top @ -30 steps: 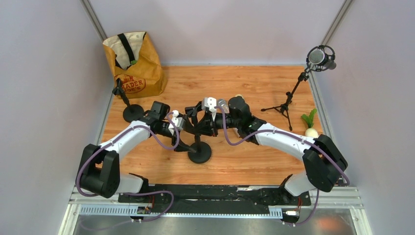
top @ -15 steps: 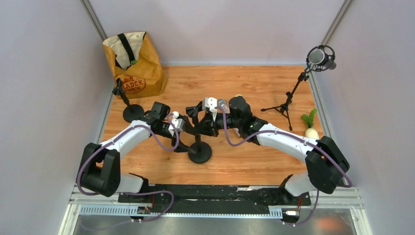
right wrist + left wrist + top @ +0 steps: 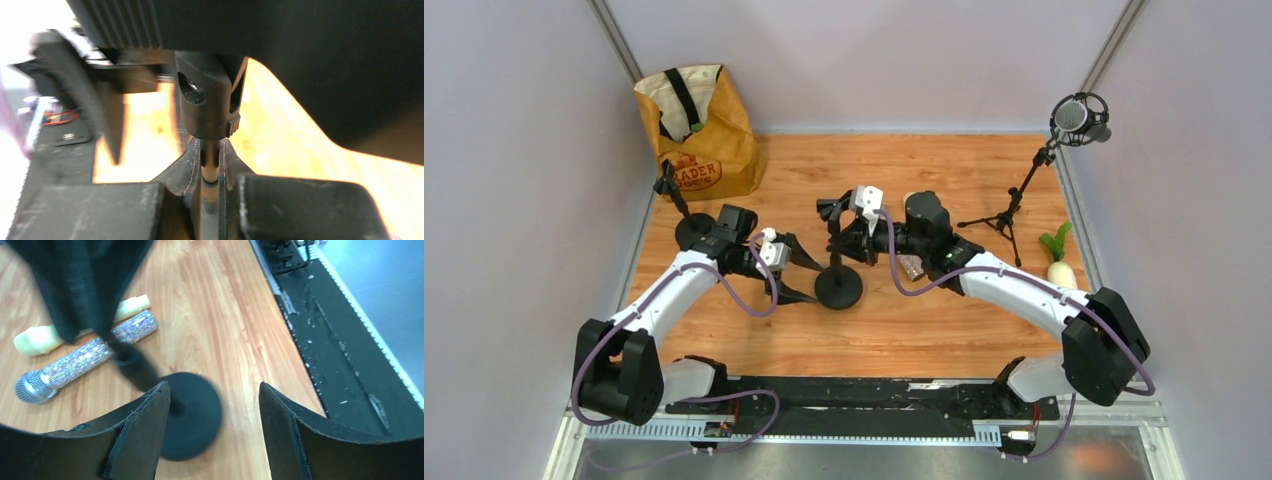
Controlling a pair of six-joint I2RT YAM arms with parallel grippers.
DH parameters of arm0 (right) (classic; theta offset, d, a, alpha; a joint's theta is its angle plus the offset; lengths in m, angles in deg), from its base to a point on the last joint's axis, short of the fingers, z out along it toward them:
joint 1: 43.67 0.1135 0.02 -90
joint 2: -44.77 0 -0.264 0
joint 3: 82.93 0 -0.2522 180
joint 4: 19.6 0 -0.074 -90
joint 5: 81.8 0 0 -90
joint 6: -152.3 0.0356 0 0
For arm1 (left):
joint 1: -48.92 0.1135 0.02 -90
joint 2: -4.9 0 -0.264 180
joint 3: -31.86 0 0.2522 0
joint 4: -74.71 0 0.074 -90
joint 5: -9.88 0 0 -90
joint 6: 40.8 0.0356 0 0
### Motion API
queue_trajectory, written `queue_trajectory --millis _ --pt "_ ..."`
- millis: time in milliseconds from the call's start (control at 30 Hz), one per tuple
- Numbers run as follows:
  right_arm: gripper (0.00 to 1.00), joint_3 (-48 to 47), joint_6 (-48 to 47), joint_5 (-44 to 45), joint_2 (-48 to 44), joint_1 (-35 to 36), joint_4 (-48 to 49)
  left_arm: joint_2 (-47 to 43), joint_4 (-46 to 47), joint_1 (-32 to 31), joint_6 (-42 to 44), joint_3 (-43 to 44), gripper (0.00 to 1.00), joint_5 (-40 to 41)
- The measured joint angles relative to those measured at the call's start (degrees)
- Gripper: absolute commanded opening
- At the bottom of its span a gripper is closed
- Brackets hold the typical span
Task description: Remove the microphone from the stand
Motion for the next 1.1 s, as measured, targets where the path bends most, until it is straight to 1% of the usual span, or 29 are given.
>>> queue_trajectory --millis 100,200,333,500,800,833,867,900,967,1033,1067,1100 --pt "0.0 0.02 -2.21 6.12 0.0 -2.34 0.13 -1.25 -2.45 -0.2 0.0 -0.02 0.72 -1.6" --pt "0.0 0.02 -3.85 8.41 0.0 -4.07 0.13 -1.81 -2.32 -0.39 -0.59 -0.02 0.72 -2.43" --pt "0.0 -0.02 -4.28 5.53 -0.02 -4.04 -1.14 -1.36 0.44 -0.39 -3.04 -0.07 0.73 -2.6" --pt "0.0 0.13 -4.26 2.56 -0.02 -3.21 -1.92 -0.09 1.68 -0.33 -4.02 -0.07 0.74 -2.12" --pt "0.0 6.88 -3.89 2.71 0.07 -3.19 6.56 -1.27 4.94 1.53 -6.4 -1.22 0.74 -1.9" --pt "0.01 7.61 -3.85 2.84 0.22 -3.19 7.19 -1.4 5.22 1.7 -6.58 -1.38 0.74 -1.88" --pt "0.07 8.09 -3.87 2.89 0.39 -3.19 7.67 -1.49 5.53 1.79 -6.8 -1.44 0.74 -1.9" --pt "0.15 8.37 -3.78 2.99 0.61 -3.21 8.35 -1.51 5.75 1.81 -6.99 -1.46 0.74 -1.9" --pt "0.41 8.37 -3.82 2.93 0.81 -3.23 8.79 -1.64 6.23 1.9 -7.19 -1.68 0.74 -1.88" --pt "0.64 8.31 -4.24 2.67 0.94 -3.23 9.22 -1.77 6.51 2.05 -7.41 -2.03 0.74 -1.9" --pt "0.74 8.24 -4.24 2.49 0.94 -3.23 9.35 -1.84 6.54 2.1 -7.48 -2.16 0.74 -1.9" --pt "0.81 7.87 -4.87 2.16 0.94 -3.23 9.14 -1.88 6.69 2.16 -7.61 -2.32 0.74 -1.9"
